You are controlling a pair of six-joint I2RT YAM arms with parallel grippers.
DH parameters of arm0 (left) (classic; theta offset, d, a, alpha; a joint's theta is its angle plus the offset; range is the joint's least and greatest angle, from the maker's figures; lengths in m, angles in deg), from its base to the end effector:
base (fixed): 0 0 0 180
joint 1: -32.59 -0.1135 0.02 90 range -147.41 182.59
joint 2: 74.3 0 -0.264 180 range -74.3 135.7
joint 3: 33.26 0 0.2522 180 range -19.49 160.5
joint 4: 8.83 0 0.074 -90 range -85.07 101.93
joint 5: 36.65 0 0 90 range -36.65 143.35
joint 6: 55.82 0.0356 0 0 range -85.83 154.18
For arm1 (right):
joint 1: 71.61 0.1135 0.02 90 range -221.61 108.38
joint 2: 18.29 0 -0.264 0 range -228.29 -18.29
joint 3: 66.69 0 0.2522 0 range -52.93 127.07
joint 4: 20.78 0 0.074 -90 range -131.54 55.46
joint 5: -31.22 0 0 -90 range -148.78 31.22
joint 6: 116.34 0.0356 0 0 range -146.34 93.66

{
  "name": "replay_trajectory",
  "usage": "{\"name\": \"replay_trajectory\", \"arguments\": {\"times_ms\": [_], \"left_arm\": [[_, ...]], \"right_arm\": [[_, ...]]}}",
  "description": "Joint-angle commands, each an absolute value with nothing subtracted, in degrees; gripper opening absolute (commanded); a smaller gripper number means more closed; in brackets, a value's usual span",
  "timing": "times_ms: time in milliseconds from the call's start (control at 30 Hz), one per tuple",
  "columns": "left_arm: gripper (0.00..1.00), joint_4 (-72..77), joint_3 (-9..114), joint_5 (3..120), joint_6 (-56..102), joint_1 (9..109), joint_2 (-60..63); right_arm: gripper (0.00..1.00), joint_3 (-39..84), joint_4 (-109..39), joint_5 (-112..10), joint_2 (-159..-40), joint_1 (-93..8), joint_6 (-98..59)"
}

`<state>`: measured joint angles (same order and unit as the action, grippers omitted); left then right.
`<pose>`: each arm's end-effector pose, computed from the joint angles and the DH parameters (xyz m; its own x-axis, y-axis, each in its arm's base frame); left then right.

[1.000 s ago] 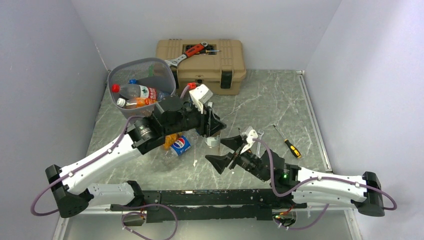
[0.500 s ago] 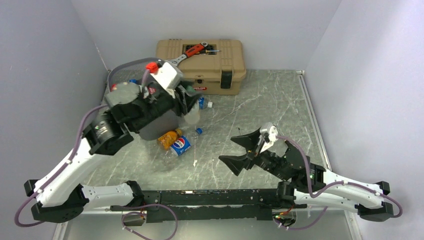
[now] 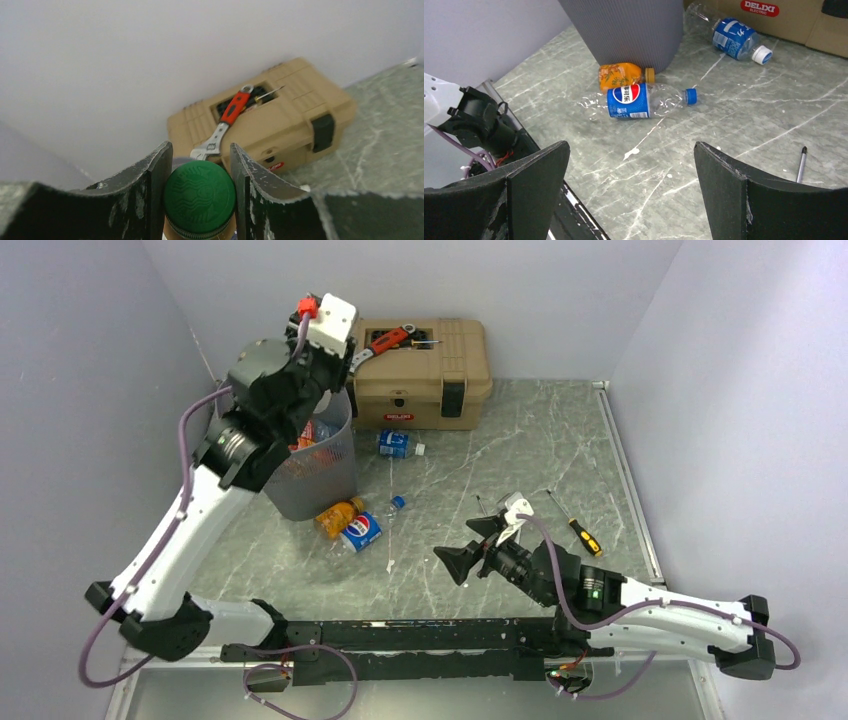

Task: Put the plastic bottles in the bin
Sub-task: Place the plastic bottle in the trash bin.

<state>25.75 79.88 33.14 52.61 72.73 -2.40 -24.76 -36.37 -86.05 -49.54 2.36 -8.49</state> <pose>0.1870 -0.1416 0.5431 0.1924 0.2258 -0.9550 0.2970 0.9141 0.2760 0.0564 0.1372 0.2882 -0.2457 0.1314 -0.9604 -0.6859 0.6765 0.2681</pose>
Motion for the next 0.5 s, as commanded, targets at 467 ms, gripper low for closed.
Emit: {"name": "replay_trajectory", "arguments": {"times_ms": [467], "left_arm": [[0.0,27.94,85.41,32.84,37.72,58.6,7.07]], "right_arm": [[1.0,-30.81,-39.01,-94.09,-38.12,2.49,-4.68]]}}
